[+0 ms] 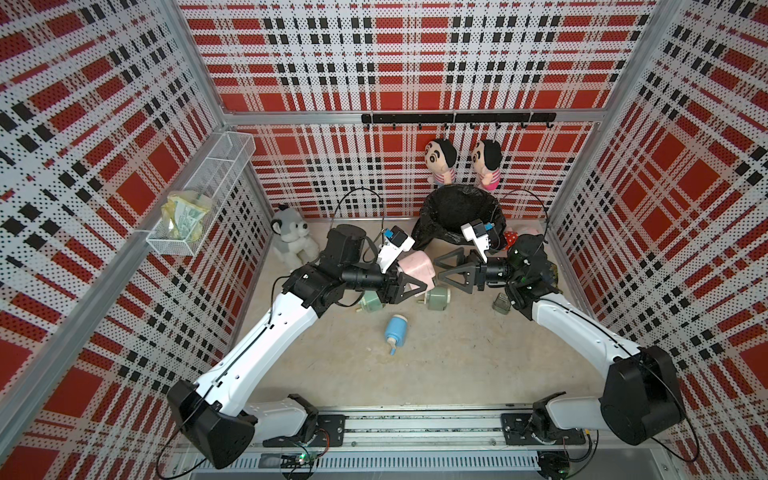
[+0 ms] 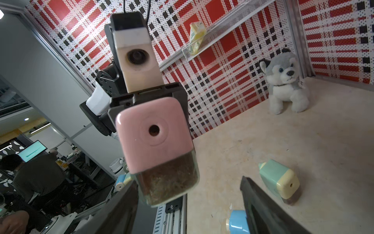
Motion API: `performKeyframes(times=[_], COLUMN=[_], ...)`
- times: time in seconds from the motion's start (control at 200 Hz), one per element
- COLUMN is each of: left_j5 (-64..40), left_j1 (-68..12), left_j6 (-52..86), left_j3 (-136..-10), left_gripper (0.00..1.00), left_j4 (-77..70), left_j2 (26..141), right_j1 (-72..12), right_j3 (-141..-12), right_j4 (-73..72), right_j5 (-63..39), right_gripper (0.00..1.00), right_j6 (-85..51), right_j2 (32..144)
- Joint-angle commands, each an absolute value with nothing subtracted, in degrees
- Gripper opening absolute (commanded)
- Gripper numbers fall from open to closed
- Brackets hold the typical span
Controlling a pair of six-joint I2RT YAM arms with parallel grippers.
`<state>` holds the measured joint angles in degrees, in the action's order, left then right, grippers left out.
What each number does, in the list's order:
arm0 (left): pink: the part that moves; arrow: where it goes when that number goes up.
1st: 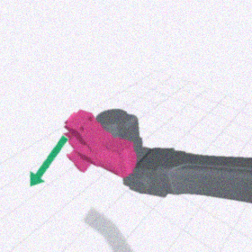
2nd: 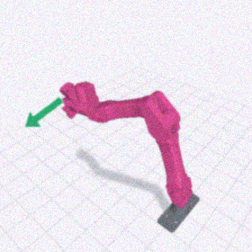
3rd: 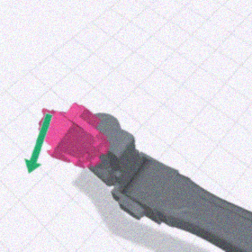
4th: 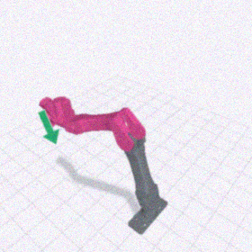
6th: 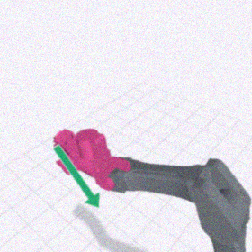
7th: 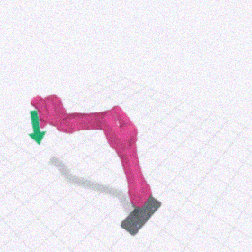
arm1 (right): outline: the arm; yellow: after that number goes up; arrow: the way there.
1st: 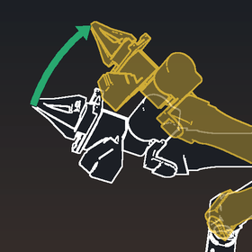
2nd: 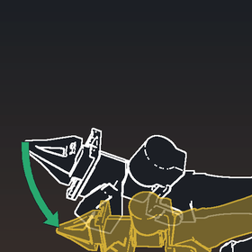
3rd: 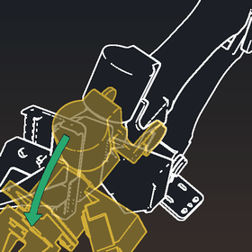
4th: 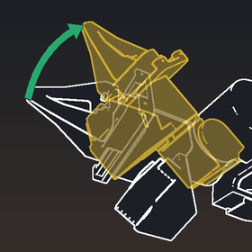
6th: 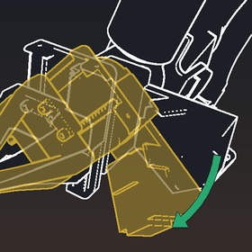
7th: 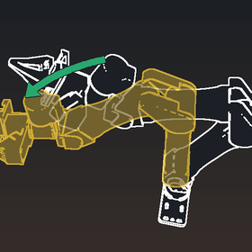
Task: Take out the pencil sharpener tray and clean the shavings
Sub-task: Open the container of the pencil sharpener.
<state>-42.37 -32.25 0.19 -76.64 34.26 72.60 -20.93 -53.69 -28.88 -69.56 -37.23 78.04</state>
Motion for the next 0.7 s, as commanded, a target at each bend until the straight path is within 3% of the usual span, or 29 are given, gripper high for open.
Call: performKeyframes(times=[0.0, 0.696], left_j5=[-45.00, -48.76], left_j1=[-32.30, -31.91], left_j6=[0.30, -0.05], left_j3=[-77.18, -76.42], left_gripper=[0.53, 0.54], left_j4=[31.38, 31.46], left_j2=[72.68, 72.70], right_j1=[-23.40, -24.60], right_j3=[-54.18, -54.81], right_j4=[-21.79, -28.52], right_j5=[-69.08, -72.09], right_gripper=[0.82, 0.79], right_j6=[-31.20, -37.08], right_j2=[78.48, 75.87])
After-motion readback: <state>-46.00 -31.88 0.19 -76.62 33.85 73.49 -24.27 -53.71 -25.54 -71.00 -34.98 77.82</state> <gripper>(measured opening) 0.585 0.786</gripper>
